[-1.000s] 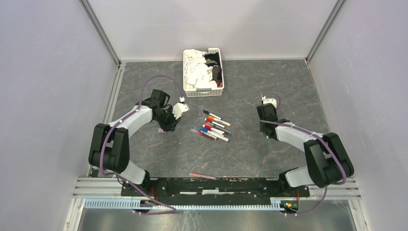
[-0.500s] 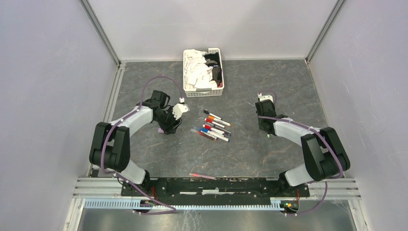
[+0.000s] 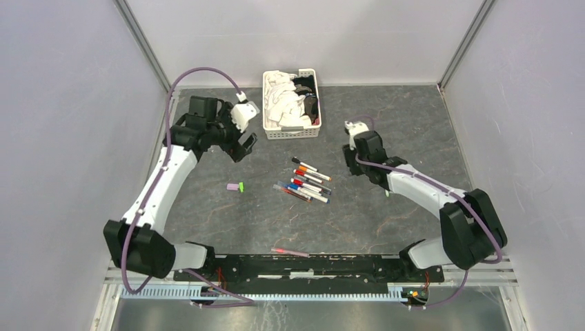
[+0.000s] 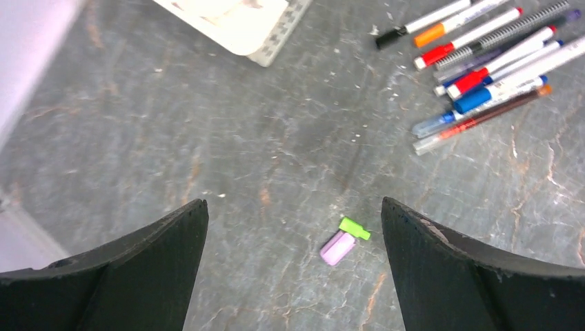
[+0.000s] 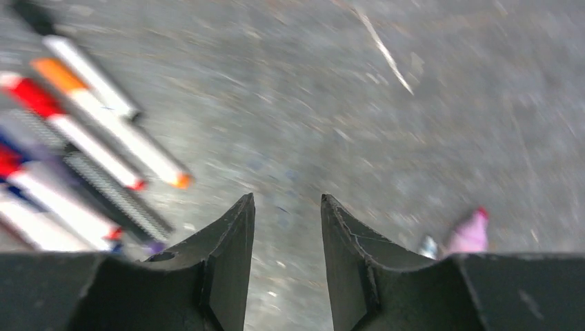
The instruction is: Open the pen caps
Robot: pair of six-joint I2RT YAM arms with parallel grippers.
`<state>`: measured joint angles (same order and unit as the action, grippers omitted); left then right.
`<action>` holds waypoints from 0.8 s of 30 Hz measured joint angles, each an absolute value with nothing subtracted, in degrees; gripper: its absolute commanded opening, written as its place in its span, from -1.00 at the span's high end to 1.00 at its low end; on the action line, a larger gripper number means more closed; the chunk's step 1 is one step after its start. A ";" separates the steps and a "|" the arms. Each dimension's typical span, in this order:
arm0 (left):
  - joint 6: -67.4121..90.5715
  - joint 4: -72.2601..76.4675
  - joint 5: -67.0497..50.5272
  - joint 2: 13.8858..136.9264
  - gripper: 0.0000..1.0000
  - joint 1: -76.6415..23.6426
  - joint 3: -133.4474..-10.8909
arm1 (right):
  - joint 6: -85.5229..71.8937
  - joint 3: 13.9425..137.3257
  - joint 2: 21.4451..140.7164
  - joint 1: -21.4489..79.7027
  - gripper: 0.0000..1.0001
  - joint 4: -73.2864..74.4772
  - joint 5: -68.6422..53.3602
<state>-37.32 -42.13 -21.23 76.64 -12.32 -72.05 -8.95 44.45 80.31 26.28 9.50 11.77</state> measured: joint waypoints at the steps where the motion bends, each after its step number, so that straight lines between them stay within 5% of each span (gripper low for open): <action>1: -36.58 -42.13 -20.47 75.70 -1.00 -12.27 -73.01 | -8.10 46.00 81.06 27.14 0.13 9.21 9.47; 10: -32.25 -44.64 -18.00 72.10 -1.00 -10.59 -73.82 | 0.19 62.15 98.74 34.50 0.20 7.42 -4.23; 24: -32.05 -50.65 -22.50 72.20 -1.00 -10.57 -70.85 | 3.16 73.63 112.92 37.34 0.39 8.84 -6.42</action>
<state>-32.05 -50.65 -22.50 72.20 -10.57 -70.85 3.16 73.63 112.92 37.34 8.84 -6.42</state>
